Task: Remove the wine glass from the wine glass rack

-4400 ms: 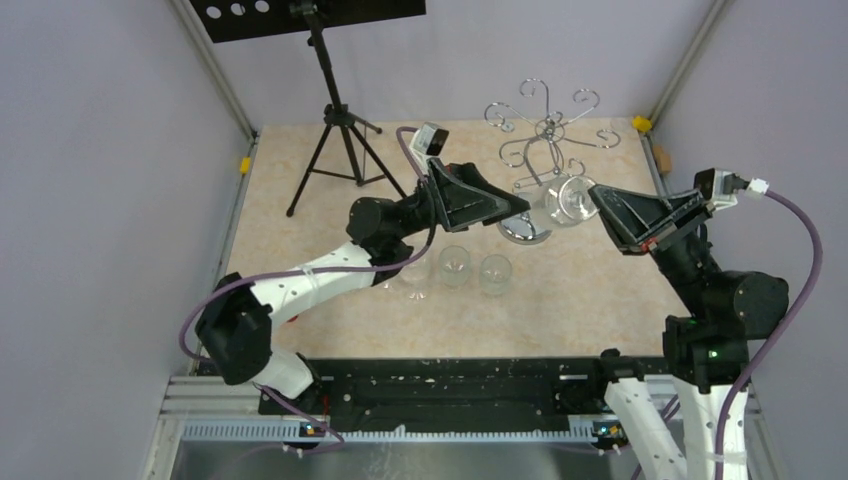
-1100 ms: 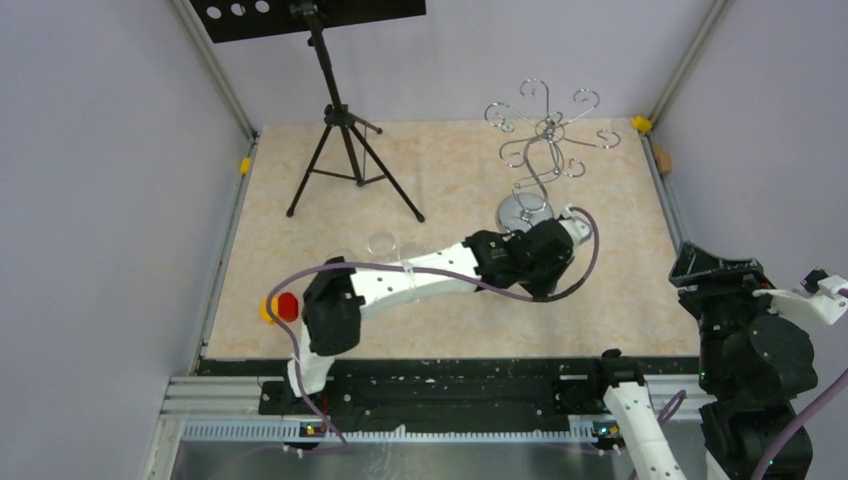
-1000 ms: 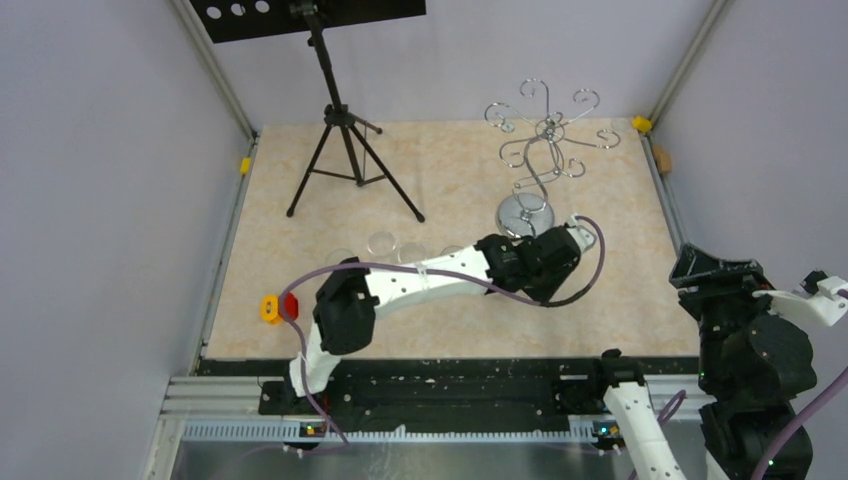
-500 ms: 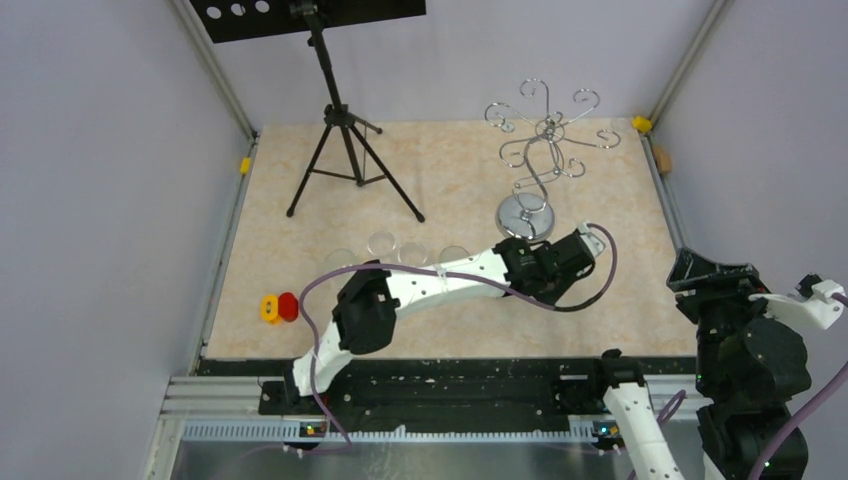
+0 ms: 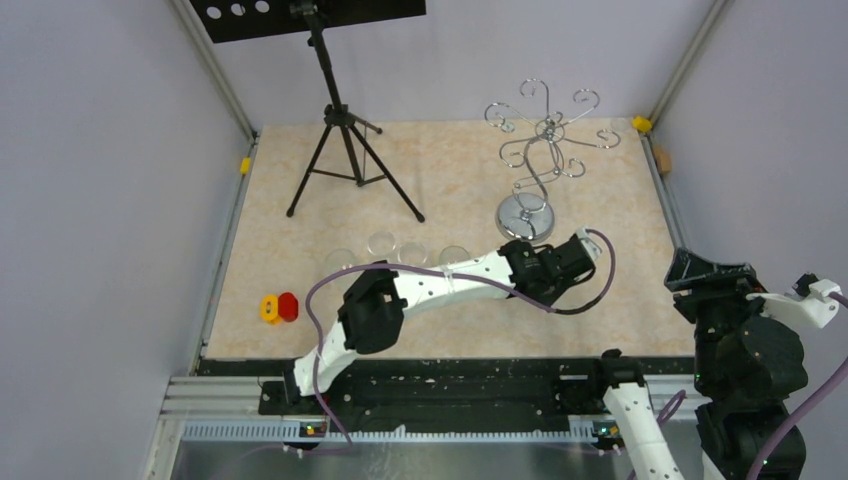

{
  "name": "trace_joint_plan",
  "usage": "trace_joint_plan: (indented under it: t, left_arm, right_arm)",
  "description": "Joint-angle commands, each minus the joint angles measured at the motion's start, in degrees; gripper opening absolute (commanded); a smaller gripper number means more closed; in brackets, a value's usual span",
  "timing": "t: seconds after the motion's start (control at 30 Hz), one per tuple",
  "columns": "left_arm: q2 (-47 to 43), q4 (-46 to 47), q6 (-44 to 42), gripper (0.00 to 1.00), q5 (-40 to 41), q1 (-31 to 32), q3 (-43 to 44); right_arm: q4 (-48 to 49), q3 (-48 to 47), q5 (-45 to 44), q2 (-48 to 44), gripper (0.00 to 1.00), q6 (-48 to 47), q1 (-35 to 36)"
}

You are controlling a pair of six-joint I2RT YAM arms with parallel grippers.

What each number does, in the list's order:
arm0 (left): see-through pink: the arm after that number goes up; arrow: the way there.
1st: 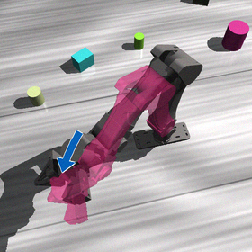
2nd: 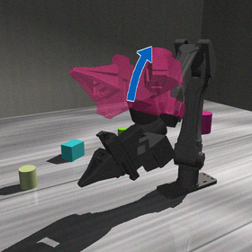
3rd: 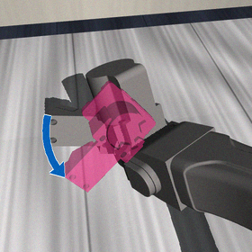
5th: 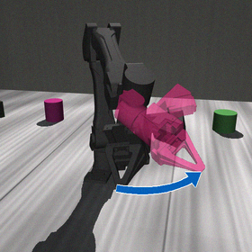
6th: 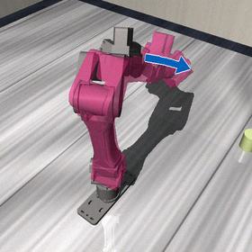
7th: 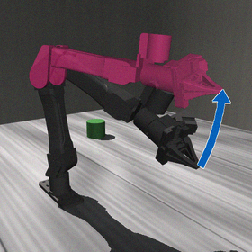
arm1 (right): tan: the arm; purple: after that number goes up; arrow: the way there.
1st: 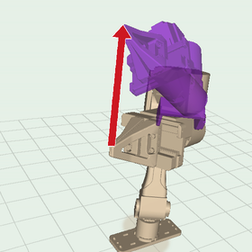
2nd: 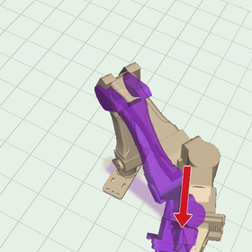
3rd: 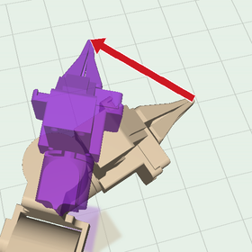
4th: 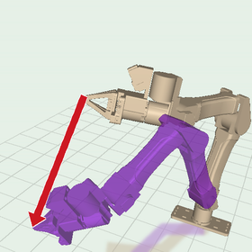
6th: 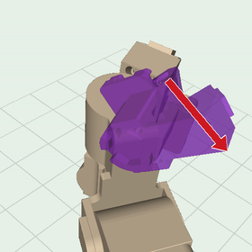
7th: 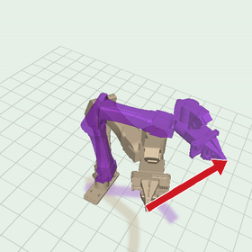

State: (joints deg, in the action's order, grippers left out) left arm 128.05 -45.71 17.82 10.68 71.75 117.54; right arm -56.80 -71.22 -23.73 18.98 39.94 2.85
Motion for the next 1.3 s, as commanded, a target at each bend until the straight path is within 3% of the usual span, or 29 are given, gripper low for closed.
trace_joint_plan:
  t: [0.0, 0.23, 0.57, 0.6, 0.73, 1.03, 1.27]
  left_arm:
    - [-0.4, -0.6, -0.9, 0.17, 2.1, 0.2, 3.2]
    - [-3.5, 0.9, -2.0, 0.38, 3.1, 0.3, 3.7]
    - [-11.6, 4.8, -3.4, 0.51, 5.0, 0.3, 1.6]
    - [-13.0, 5.6, -3.1, 0.63, 5.3, 0.3, 0.4]
    - [-20.2, 8.8, -3.0, 0.83, 6.5, 0.4, -5.8]
    - [-45.4, 7.4, -1.4, 0.89, 27.3, 0.5, -22.7]
    - [-68.3, 3.5, 4.4, 0.92, 37.4, 0.5, -35.6]
  right_arm:
    - [0.7, 0.5, 0.8, -0.4, 0.51, 0.4, -0.2]
    - [0.1, 0.1, 0.9, 0.2, 0.5, 0.7, -0.2]
    - [-0.2, -0.8, 1.2, 0.9, 0.49, 0.2, -0.2]
    - [-0.1, -0.8, 1.5, 0.9, 0.5, 0.1, -0.2]
    - [0.7, -0.2, 2.4, 0.1, 0.52, -0.4, -0.2]
    - [1.8, -0.6, 3.8, 0.6, 0.54, -1.7, -0.2]
    - [2.5, -0.5, 4.2, 0.8, 0.54, -2.4, -0.2]
